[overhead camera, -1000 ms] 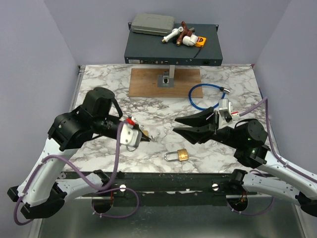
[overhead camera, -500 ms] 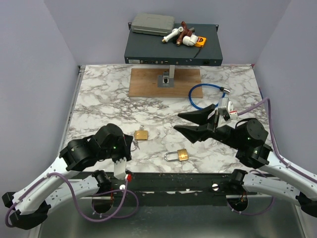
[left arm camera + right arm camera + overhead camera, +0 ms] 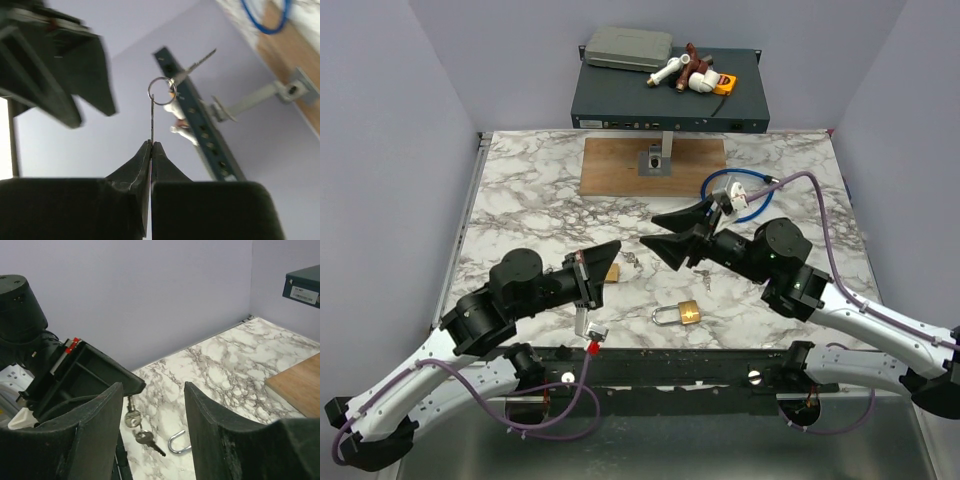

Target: Unlock with the key

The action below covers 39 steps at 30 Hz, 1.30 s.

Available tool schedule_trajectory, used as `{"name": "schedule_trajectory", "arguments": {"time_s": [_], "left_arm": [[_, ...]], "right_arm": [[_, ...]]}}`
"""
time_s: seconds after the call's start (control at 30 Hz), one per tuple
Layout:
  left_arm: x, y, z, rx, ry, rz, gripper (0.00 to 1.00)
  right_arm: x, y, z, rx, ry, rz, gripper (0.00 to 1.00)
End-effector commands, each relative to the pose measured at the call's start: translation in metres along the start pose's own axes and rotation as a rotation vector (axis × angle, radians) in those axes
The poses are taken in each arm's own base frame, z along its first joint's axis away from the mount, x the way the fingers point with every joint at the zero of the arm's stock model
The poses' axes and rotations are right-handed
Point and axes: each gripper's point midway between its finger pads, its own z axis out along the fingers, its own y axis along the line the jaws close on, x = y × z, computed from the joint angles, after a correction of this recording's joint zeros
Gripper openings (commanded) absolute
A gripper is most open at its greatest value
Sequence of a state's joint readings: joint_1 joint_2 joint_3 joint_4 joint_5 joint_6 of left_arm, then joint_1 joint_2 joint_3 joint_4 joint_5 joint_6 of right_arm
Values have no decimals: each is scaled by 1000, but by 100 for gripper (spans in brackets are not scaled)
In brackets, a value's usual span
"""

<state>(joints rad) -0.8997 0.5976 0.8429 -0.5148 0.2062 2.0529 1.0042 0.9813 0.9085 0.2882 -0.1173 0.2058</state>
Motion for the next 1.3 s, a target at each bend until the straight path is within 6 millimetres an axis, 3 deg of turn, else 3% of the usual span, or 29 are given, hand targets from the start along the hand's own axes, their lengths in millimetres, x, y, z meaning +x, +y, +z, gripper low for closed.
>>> {"name": "schedule_trajectory", "arguments": {"time_s": [0.0,0.23,0.37,0.63,0.87,1.03,1.27], "left_arm": [[-34,81,-22,-345,-36,660,0],[-55,93,-40,-472,-87,693,0],[-62,94,-46,-499,-105,697,0],[-57,88,-42,-466,-88,678,0],[-51,84,-37,-439,-73,640,0],[-48,82,-34,-428,-63,630,0],[-47,79,-32,-417,-60,609,0]], "right_arm": [[-25,20,0,-78,-39,47,56],[-36,55,-8,-234,7,166,61],[-31,64,-10,-276,94,228,62],[-5,62,-10,-283,311,411,63],[12,58,-11,-262,381,452,63],[17,59,-9,-284,400,480,62],[15,77,-15,-413,373,536,59]]}}
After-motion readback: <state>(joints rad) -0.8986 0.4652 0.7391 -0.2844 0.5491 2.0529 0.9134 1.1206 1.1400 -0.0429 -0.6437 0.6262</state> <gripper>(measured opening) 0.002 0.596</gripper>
